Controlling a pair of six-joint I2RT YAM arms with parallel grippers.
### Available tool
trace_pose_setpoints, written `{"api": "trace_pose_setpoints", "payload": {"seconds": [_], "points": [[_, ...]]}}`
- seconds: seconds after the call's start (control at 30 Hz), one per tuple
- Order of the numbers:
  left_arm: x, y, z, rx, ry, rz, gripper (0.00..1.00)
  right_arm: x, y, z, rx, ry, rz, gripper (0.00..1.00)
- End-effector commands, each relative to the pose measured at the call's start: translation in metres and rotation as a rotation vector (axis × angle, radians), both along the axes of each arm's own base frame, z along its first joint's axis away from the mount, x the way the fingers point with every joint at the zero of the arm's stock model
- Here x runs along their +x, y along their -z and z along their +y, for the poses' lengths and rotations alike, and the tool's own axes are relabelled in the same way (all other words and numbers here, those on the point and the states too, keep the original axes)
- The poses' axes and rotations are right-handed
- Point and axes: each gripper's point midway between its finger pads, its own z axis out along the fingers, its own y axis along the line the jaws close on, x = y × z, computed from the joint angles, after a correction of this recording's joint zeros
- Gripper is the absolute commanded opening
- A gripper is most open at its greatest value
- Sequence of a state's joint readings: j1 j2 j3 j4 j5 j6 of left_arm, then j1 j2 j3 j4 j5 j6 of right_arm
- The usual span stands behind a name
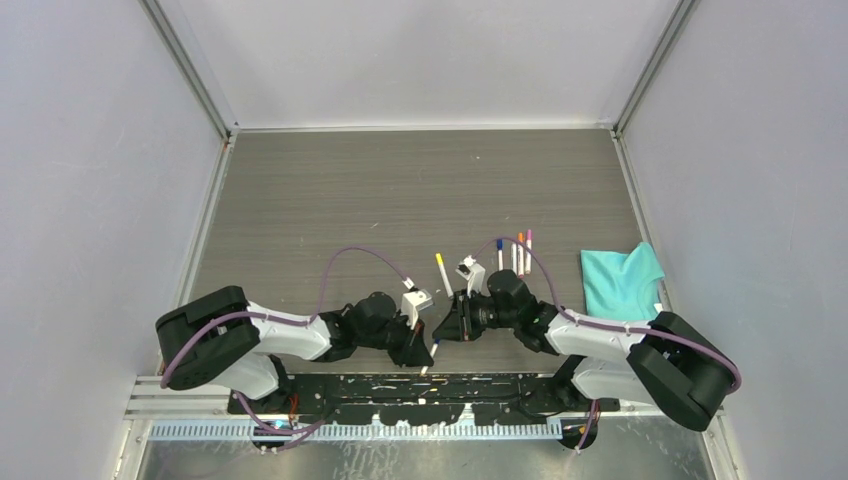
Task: Insert the pens into the pen caps
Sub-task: Press the pen cap onto the pen.
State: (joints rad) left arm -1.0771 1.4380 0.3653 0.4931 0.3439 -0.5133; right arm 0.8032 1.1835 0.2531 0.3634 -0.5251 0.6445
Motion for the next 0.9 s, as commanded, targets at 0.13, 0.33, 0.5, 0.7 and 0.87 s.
{"api": "trace_pose_setpoints", "payload": {"seconds": [0.13,0.33,0.5,0.7,0.87], "points": [[0.107,-0.102,-0.028,-0.305,-0.335,-0.414,0.00,-0.112,0.023,-0.039,-0.136,-0.203,0.555,0.01],[0.109,-0.102,-0.024,-0.292,-0.353,-0.433,0.00,-0.106,0.022,-0.034,-0.129,-0.138,0.601,0.01],[0.112,-0.104,-0.021,-0.292,-0.380,-0.443,0.00,-0.109,0.027,-0.036,-0.142,-0.126,0.637,0.01],[0.113,-0.106,-0.027,-0.316,-0.385,-0.419,0.00,-0.115,0.027,-0.036,-0.153,-0.158,0.625,0.01],[0.117,-0.109,-0.026,-0.312,-0.398,-0.432,0.00,-0.122,0.026,-0.036,-0.151,-0.182,0.626,0.01]]}}
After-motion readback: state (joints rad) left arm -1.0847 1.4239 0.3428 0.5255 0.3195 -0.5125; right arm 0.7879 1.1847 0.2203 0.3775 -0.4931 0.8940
